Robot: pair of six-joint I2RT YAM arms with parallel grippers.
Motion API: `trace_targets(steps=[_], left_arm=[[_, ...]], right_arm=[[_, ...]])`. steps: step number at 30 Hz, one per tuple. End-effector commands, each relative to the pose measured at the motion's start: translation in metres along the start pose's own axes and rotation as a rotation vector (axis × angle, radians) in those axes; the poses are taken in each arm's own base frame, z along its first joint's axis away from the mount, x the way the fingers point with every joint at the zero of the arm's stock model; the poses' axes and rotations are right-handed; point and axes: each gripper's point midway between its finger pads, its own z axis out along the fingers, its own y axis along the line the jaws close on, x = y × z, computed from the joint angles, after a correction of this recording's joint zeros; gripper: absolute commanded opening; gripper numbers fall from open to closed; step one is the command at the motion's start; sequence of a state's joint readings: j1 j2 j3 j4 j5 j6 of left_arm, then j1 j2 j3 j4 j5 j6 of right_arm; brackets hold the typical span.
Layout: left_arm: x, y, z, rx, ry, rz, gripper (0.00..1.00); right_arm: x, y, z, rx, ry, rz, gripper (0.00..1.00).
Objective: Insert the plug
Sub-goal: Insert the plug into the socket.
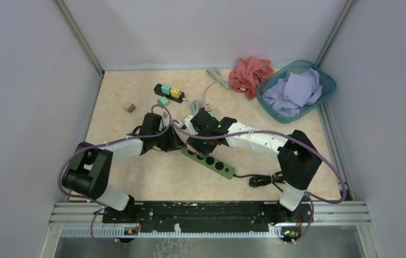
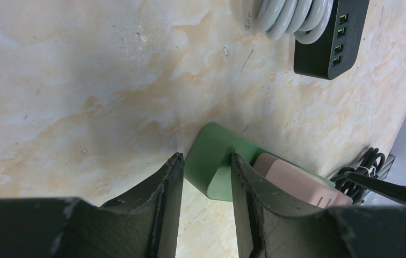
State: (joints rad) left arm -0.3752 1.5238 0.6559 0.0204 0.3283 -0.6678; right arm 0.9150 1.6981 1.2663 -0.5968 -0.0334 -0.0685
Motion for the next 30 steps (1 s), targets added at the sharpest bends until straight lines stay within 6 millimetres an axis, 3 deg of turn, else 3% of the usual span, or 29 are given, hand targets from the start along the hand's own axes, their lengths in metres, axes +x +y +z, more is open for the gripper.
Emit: trace_targets(steps=[1, 9, 13, 19, 30], left_arm=[[0.005, 0.007, -0.002, -0.032, 0.013, 0.014, 0.43], [0.005, 0.008, -0.002, -0.033, 0.015, 0.016, 0.43], [0.006, 0.009, -0.001, -0.033, 0.018, 0.015, 0.43], [0.006, 0.009, 0.0, -0.032, 0.02, 0.015, 0.43], [0.007, 0.009, -0.001, -0.033, 0.02, 0.016, 0.43]], right_arm=[[-0.019, 0.002, 0.0, -0.022, -0.027, -0.005, 0.49], [-0.021, 0.001, 0.007, -0.022, -0.012, -0.007, 0.39], [-0.016, 0.0, 0.012, -0.021, 0.015, -0.009, 0.23], [0.007, -0.001, 0.025, -0.021, 0.111, -0.032, 0.01], [0.061, 0.004, 0.049, 0.01, 0.261, -0.068, 0.0]])
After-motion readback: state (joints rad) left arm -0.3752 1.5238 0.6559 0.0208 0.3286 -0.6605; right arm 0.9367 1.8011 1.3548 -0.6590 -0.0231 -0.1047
